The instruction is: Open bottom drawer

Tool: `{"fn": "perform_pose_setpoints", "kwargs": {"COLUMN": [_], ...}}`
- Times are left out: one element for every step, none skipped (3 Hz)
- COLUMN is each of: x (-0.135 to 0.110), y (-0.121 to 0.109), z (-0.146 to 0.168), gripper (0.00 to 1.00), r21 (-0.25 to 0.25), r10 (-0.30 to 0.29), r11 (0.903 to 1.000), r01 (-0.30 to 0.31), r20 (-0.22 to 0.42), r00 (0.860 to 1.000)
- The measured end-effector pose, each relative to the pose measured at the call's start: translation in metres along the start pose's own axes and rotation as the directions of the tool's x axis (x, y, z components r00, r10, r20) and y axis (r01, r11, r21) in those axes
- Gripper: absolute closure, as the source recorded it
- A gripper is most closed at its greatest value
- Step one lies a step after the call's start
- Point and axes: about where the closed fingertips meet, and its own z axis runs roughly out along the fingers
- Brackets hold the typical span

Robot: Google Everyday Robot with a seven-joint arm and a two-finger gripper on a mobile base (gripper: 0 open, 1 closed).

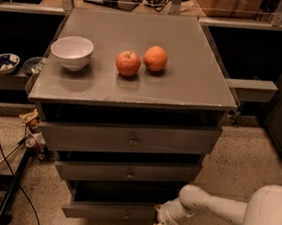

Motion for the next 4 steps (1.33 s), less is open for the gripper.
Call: {"fn": "perform_pose_setpoints", "kwargs": {"x": [-0.01,-0.01,-0.01,-0.019], "y": [-0.012,-0.012,-0.018,-0.025], "z": [-0.018,-0.018,-0.001,0.014], "gripper": [0.0,0.0,0.0,0.0], "r21": [0.062,0.062,0.048,0.033], "r10": [0.003,0.003,0.001,-0.038], "r11": [0.998,0.9981,0.9988,0.9987], "r01": [-0.003,-0.003,-0.001,0.038], "r20": [0.01,0.01,0.001,-0.018], "r00": [1.0,1.0,1.0,0.999]}}
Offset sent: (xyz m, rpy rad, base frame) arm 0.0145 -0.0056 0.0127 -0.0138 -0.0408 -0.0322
